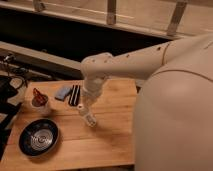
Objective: Knock the bottle over
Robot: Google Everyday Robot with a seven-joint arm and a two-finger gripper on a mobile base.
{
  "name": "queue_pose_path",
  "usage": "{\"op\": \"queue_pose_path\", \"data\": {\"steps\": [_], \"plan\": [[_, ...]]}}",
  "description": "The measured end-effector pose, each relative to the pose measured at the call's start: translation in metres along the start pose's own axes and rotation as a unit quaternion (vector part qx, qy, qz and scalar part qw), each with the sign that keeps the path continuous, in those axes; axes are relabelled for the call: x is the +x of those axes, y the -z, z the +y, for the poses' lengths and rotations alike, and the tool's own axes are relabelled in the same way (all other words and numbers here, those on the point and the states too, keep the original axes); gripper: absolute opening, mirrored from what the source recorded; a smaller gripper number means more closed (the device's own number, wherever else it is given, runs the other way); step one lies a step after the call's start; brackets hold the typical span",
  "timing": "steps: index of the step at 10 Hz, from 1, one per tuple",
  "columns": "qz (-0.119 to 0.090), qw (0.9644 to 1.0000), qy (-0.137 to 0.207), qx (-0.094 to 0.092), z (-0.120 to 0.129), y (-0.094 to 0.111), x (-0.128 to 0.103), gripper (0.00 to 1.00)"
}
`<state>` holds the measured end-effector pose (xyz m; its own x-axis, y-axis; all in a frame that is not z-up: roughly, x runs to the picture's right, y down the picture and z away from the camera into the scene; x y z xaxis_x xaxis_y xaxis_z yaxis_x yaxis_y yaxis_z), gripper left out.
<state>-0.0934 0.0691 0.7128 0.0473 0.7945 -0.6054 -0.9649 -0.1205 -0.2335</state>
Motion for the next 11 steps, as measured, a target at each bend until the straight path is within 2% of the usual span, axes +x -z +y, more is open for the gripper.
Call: {"op": "queue_pose_path", "data": {"steps": [4,8,11], "plan": [[0.004,0.9996,0.028,0.008,0.035,-0.004,0.009,0.0],[0.004,0.9993,0.036,0.013,0.033,-0.001,0.007,0.0],[0.005,0.9989,0.044,0.013,0.042,-0.001,0.005,0.0]]}}
